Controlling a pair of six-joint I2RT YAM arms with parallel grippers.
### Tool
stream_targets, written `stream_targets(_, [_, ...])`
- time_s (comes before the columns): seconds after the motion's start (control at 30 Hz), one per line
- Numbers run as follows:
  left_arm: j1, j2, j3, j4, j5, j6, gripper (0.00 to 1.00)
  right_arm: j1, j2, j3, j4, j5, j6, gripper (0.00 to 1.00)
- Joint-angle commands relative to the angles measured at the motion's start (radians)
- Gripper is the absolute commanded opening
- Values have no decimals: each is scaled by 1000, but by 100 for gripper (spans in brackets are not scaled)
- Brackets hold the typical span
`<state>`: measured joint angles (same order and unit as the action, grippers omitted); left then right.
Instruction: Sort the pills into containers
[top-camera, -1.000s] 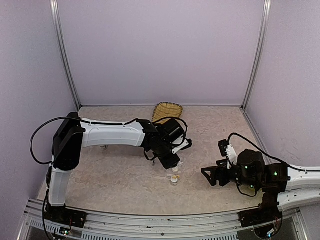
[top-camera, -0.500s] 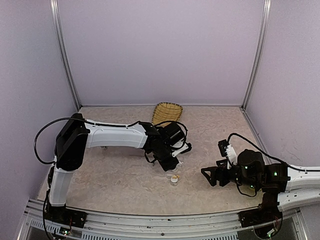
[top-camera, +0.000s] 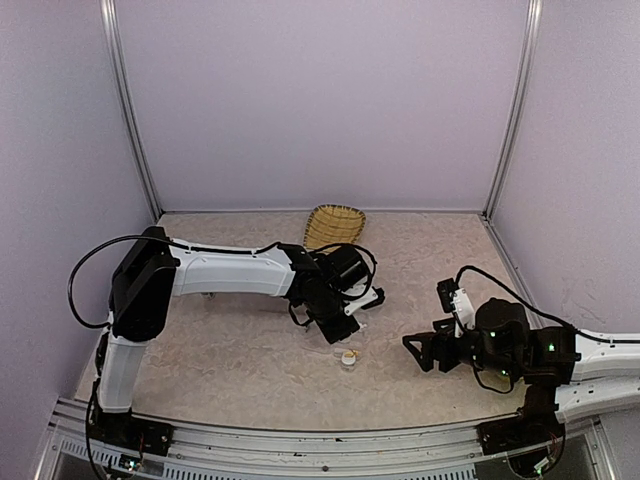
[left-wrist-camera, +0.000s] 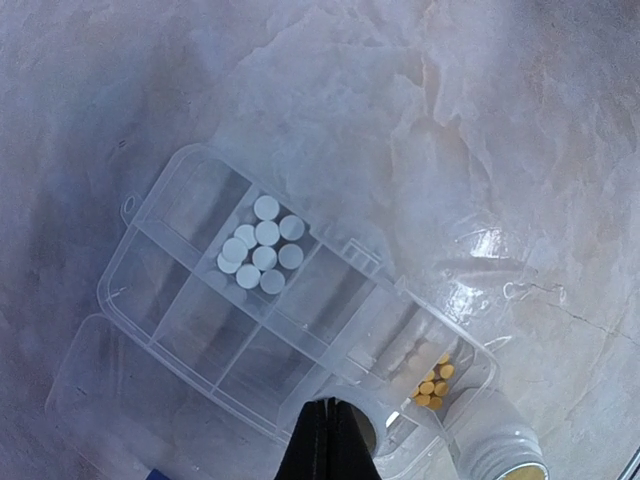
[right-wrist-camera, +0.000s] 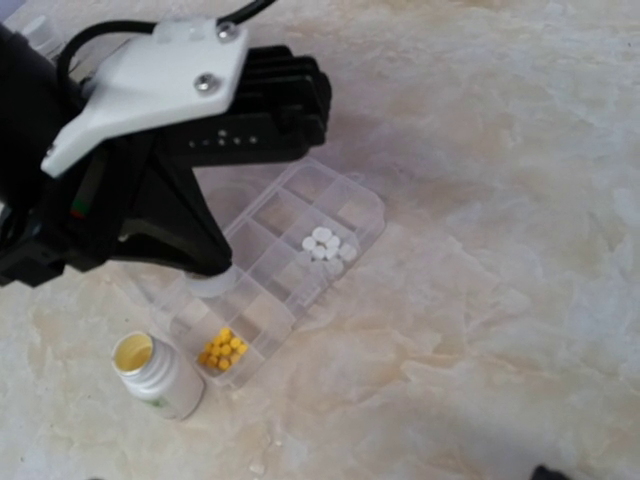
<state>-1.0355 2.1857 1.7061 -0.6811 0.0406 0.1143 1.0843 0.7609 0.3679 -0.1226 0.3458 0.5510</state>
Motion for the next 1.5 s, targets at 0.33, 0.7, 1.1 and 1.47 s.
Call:
stream_targets(0.33, [7,-20,-3,44,0,-7,0,-9,-23,-15,-8,13,12,90])
stream_targets(0.7, [15,-127,-65,90,-28,-37,0,-11,-21,-19,3,6,10,90])
stream_targets(1.1, [18,-126,-111,70,39,39,34,-13,15,-9,23,-10,-15,91])
stream_targets(1.47, [21,-67,-67,70,93,149,34,-15,42,17,15,-23,-15,91])
